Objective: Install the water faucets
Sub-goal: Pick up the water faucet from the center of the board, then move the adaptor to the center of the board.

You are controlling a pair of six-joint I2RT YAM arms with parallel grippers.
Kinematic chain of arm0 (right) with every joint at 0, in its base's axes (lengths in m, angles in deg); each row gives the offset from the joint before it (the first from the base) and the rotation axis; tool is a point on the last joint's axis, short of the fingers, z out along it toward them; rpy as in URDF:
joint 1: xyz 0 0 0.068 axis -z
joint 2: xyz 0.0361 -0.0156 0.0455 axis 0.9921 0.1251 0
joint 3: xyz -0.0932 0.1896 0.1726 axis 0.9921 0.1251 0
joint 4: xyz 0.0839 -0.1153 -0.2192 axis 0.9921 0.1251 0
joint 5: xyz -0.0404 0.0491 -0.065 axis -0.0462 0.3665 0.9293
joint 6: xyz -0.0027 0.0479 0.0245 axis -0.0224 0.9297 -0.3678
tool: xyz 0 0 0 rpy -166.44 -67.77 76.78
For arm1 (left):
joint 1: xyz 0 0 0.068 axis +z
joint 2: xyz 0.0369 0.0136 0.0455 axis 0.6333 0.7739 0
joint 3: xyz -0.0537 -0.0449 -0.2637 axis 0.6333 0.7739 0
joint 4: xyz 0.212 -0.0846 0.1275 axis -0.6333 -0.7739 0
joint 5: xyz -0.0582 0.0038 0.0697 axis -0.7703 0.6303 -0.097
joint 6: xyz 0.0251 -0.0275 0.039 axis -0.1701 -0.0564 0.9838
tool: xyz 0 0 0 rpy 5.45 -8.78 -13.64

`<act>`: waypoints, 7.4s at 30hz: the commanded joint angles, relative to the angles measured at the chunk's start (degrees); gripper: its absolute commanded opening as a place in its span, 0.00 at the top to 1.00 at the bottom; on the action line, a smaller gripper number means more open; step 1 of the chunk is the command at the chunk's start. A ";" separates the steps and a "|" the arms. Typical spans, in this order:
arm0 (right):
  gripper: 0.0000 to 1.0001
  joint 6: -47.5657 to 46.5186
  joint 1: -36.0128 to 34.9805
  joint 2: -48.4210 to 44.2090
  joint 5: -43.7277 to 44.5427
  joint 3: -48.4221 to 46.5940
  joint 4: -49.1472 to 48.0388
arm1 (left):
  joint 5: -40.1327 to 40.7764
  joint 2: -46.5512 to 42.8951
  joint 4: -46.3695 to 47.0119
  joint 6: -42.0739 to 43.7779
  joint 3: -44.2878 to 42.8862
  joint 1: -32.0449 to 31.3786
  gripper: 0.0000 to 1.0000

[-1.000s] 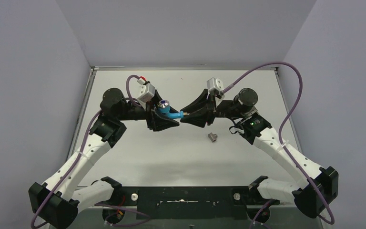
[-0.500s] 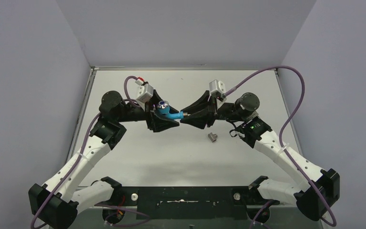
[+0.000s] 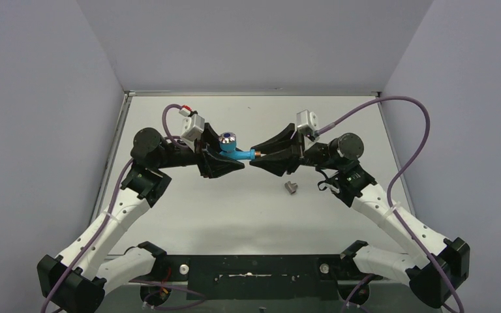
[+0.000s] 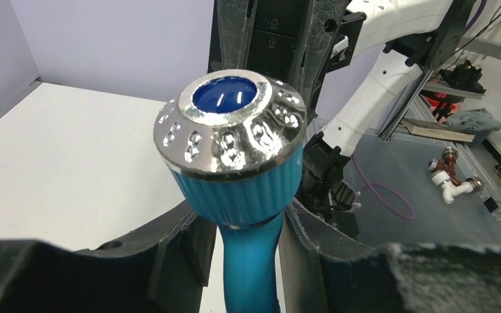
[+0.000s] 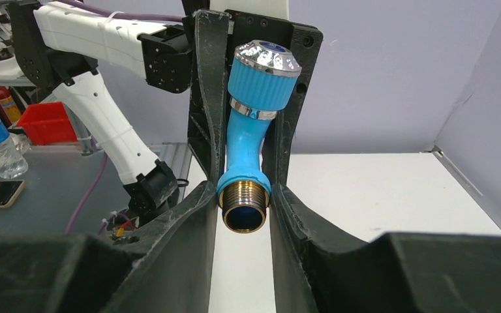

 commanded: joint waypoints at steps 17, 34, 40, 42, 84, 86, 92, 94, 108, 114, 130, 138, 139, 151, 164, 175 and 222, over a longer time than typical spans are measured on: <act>1.00 5.98 -0.40 2.68 1.05 -0.72 -13.23 | 0.16 0.44 4.86 -1.48 -0.79 -0.23 0.67; 1.00 5.52 -1.76 5.55 -0.20 -2.61 -12.60 | -0.44 1.63 6.27 -2.30 -1.07 -0.41 0.74; 1.00 5.02 -2.39 5.93 -0.37 -3.25 -11.86 | -0.55 1.77 6.28 -2.33 -1.02 -0.40 0.67; 1.00 4.72 -2.55 6.08 -0.37 -3.45 -11.37 | -0.53 1.75 6.29 -2.33 -1.06 -0.41 0.66; 0.42 -10.48 -3.41 2.11 -1.07 -7.87 13.69 | -4.66 1.91 -10.30 9.44 -7.27 -0.32 1.00; 0.41 -10.61 -3.41 2.54 -2.18 -8.51 14.36 | -4.80 2.15 -11.67 10.38 -7.74 -0.32 1.00; 0.41 -9.04 -3.42 2.33 -2.99 -8.11 11.82 | -4.69 2.54 -13.93 12.26 -8.34 -0.32 1.00; 0.40 -8.82 -3.41 1.81 -1.58 -7.97 11.12 | -4.74 2.54 -14.41 12.59 -8.44 -0.32 1.00; 0.50 -6.13 -3.44 1.87 -0.36 -6.71 6.58 | -5.66 2.52 -14.20 12.44 -8.01 -0.58 1.00; 0.70 -6.15 -3.41 2.45 -0.37 -7.06 7.11 | -5.69 2.33 -14.09 12.44 -7.87 -0.58 1.00; 1.00 -1.76 -3.33 0.92 2.08 -5.18 -0.10 | -3.65 0.43 -1.36 3.00 -3.50 -0.58 0.56; 1.00 0.09 -3.18 -0.62 3.97 -3.30 -3.84 | -3.72 0.53 0.51 1.66 -2.79 -0.58 0.54; 1.00 0.46 -3.15 -0.77 4.21 -3.04 -4.47 | -3.70 0.54 0.60 1.62 -2.74 -0.58 0.54; 1.00 1.79 -3.22 1.01 4.07 -3.34 -6.25 | -3.50 0.78 4.17 -0.95 -1.79 -0.58 0.58; 1.00 2.30 -3.34 3.55 3.71 -3.65 -6.93 | -3.60 0.83 5.71 -1.97 -1.57 -0.58 0.72; 1.00 0.77 -3.41 4.31 3.50 -3.79 -4.10 | -4.58 1.57 7.23 -2.93 -1.89 -0.58 1.00; 0.18 14.55 -0.67 -11.98 66.21 19.25 44.91 | 20.37 -2.50 -26.01 2.16 -2.40 1.18 1.00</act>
